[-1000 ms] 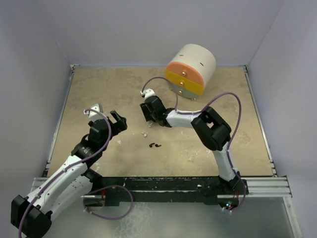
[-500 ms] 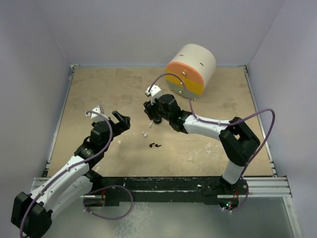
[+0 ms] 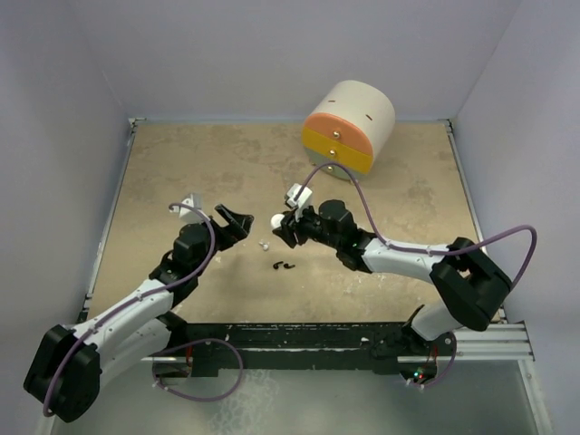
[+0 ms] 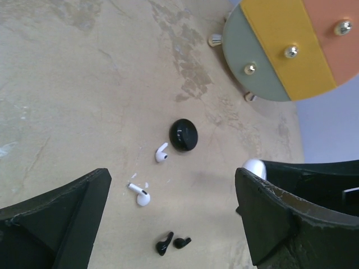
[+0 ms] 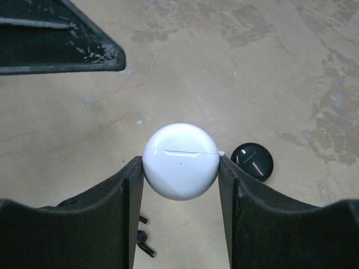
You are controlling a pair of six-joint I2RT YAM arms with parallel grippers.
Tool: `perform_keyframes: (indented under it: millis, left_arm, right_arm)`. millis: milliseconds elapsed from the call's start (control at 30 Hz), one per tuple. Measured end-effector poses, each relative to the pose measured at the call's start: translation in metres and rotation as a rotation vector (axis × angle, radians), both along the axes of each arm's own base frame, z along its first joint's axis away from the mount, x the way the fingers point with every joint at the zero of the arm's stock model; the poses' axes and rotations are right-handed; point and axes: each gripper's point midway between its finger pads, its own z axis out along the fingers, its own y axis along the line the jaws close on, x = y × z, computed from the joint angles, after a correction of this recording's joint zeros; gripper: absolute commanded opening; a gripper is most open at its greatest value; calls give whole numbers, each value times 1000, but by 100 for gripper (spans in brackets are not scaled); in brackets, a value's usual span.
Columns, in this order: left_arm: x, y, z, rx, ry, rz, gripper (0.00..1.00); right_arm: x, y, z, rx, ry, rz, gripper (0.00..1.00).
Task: Insert the wireless bluetooth earbuds into the charging case
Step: Pick up the charging case at the center of the board.
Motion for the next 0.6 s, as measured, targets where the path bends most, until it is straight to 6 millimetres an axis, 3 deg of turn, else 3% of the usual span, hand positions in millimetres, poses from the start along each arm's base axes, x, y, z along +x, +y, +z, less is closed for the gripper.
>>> perform_keyframes:
  millis: [233,600]
  left_arm:
    - [-2,-20,0,-139,-33,-66,83]
    - [-16,-58,12,-249,-84,-183,73]
  right_arm:
    - [-15,-2,-6,32,-16,54,0]
    - [-19,4,9,107,-65,89,0]
